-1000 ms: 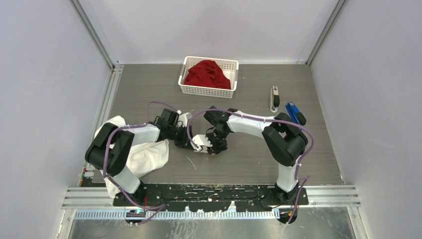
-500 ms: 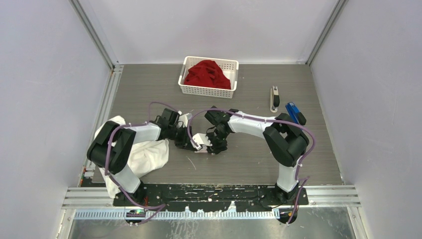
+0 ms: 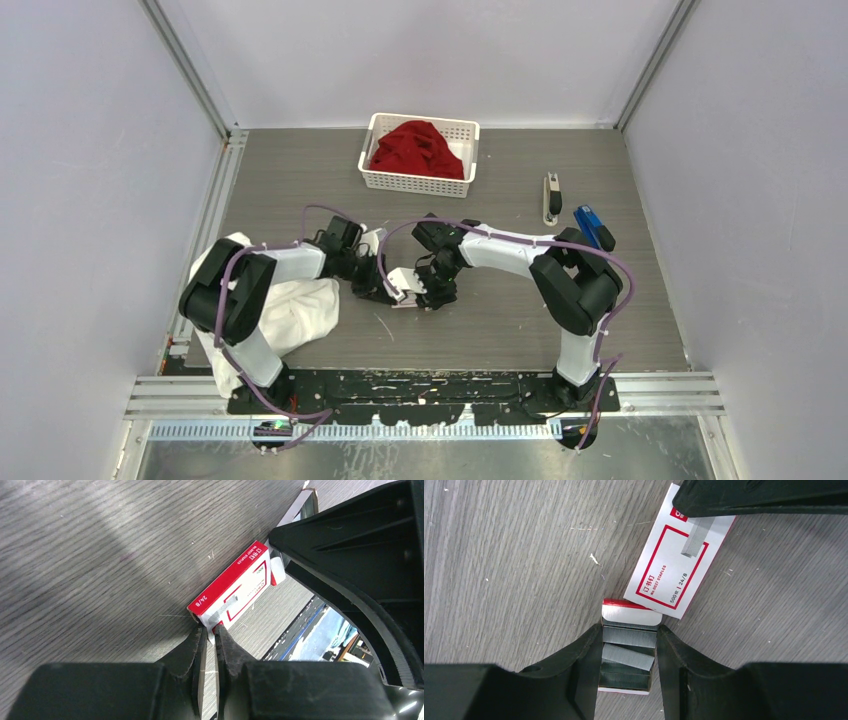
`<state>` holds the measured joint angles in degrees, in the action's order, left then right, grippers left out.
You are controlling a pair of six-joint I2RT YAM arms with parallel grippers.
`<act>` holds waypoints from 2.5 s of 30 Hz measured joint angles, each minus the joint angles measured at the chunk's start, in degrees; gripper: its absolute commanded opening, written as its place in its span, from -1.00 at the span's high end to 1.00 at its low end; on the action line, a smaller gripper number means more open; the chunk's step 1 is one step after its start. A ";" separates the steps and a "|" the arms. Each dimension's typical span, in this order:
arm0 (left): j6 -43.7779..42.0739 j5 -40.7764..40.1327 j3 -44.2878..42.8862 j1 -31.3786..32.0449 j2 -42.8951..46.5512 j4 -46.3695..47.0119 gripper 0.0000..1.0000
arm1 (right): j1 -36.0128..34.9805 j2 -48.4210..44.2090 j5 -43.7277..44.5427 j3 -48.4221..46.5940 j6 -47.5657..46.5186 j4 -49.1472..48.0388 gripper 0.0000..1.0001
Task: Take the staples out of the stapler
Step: Close the staple box at the center of the board.
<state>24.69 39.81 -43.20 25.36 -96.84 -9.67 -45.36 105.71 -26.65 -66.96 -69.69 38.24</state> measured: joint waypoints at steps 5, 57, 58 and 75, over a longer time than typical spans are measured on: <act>-0.17 0.57 -0.09 -0.02 -0.24 -0.42 0.77 | 0.17 0.00 0.02 0.02 0.00 -0.09 0.30; 1.95 -2.12 8.39 -1.55 16.22 3.50 -0.30 | 1.86 -0.33 -0.07 0.39 -3.74 -4.85 -0.18; 2.12 -2.51 9.94 -1.55 18.12 4.96 -0.30 | 1.99 -0.33 -0.09 0.37 -3.58 -4.98 -0.20; -4.15 -21.49 36.37 7.63 42.75 41.57 -0.99 | 3.67 -0.20 -0.96 0.31 -2.16 -5.16 -0.26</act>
<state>20.53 18.33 -6.83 32.99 -54.08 31.90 -41.69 105.51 -27.62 -66.65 -71.85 33.08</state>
